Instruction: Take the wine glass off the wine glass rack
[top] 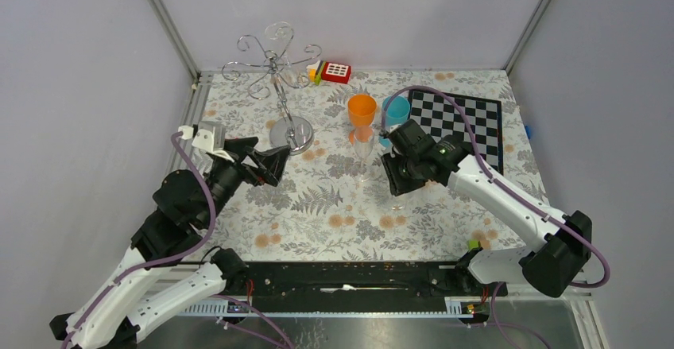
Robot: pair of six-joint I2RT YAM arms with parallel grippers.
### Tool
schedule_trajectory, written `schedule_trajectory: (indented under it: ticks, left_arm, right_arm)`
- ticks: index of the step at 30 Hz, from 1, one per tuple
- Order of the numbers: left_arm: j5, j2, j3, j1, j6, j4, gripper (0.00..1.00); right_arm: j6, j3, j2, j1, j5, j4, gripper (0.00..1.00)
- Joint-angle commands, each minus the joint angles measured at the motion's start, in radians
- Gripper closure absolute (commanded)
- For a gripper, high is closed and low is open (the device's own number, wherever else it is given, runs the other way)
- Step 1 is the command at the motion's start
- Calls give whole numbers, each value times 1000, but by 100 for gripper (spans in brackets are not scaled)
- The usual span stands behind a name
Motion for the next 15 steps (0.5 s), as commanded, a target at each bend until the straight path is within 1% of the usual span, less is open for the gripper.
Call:
schedule_trajectory:
  ticks: [1, 3, 6, 9, 13, 15]
  left_arm:
    - [-95, 33, 89, -2, -15, 0, 1]
    - [-188, 46, 114, -2, -46, 14, 1]
    - [-262, 50, 105, 0, -37, 134, 1]
    - [-253, 86, 141, 0, -5, 200, 1]
    - [-256, 199, 274, 16, 38, 184, 1]
    - [-237, 250, 342, 59, 27, 180, 1]
  right_arm:
    - [-7, 53, -13, 6, 42, -8, 58]
    - [-7, 70, -21, 7, 43, 2, 54]
    - [-10, 93, -41, 6, 43, 24, 50]
    - [-2, 95, -86, 6, 55, 55, 45]
    - [22, 58, -195, 6, 91, 140, 36]
    - [39, 32, -255, 7, 115, 183, 32]
